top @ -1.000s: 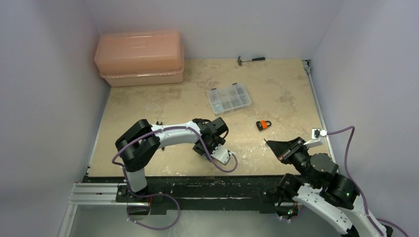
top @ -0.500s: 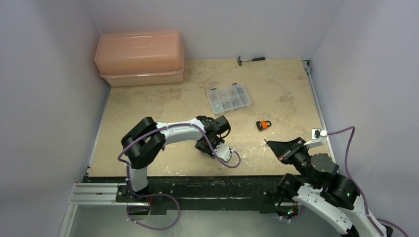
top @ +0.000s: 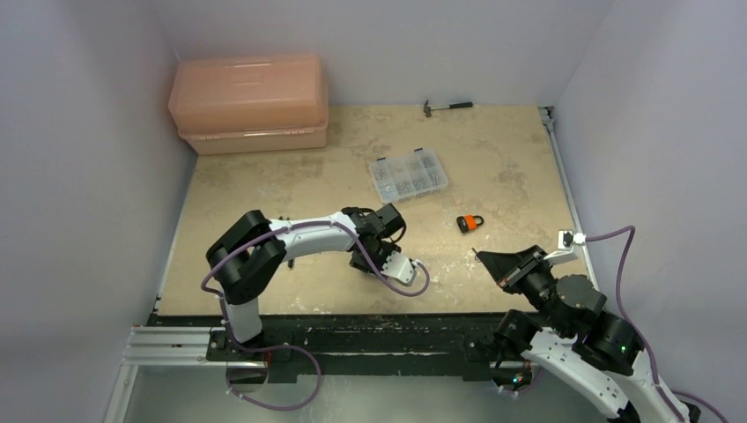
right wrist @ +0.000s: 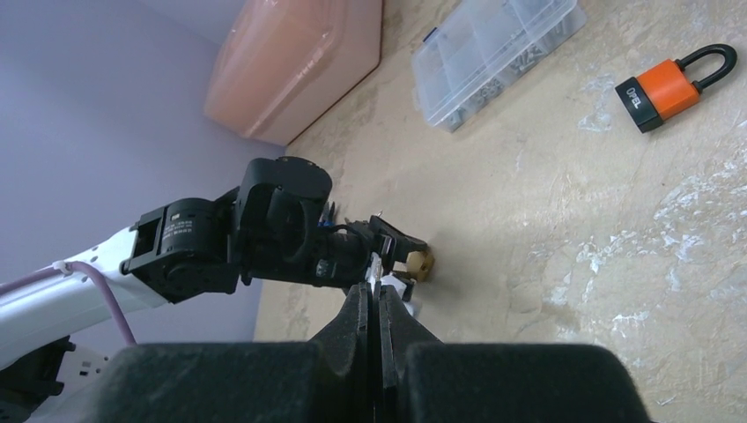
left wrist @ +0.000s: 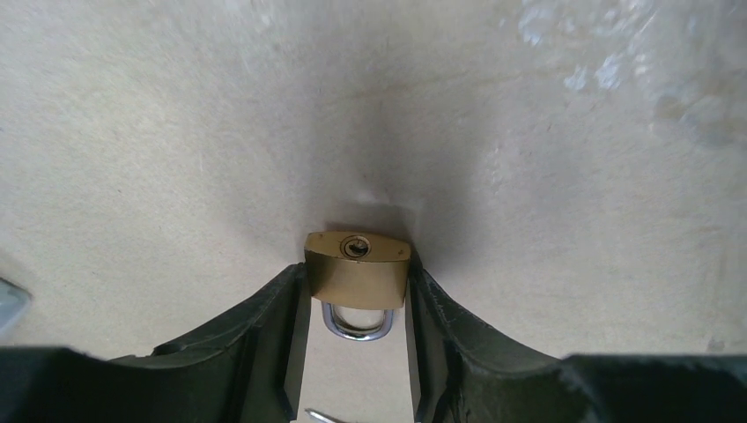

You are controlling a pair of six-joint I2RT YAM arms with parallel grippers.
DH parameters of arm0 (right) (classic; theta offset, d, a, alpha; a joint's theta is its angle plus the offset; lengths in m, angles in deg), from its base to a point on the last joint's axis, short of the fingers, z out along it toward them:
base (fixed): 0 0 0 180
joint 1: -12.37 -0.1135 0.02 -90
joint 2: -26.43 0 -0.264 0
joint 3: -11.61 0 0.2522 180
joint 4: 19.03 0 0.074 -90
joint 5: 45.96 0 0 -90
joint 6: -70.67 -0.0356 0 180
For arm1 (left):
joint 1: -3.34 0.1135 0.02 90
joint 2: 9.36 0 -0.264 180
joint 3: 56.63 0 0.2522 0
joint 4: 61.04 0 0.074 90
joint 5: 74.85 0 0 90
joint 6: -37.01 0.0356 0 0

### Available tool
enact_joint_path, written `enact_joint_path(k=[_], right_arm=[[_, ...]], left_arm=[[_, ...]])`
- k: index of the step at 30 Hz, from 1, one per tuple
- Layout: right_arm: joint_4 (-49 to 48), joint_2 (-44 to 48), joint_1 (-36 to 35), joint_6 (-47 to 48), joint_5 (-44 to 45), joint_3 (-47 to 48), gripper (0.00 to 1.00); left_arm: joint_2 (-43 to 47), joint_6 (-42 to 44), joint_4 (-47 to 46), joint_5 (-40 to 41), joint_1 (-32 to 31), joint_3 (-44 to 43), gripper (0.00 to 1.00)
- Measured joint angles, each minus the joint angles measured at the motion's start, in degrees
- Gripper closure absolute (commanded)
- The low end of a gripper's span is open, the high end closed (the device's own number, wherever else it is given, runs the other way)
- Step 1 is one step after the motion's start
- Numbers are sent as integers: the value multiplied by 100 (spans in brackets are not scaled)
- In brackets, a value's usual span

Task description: Unlock with the key

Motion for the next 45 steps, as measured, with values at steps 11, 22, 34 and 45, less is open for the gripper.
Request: enact_joint_path(k=[11,22,34,45], right_arm=[[-33,-164,0,-4,35,70,100],[-455,-778,-2,22,-52,179,100],[-1762,-1788,-7,866,-1117,181,100],[-2238,-2758,-7,1416,-1644,186,100]], left_arm=[[1495,-835,-1613,-999,-17,1185,100],[3423,-1864,-3807,-1451,-20,2330,100],[3904,-3001,-5810,-1202,-57,3296,100],[3613,-3154,-6035,-769,-295,3294,100]])
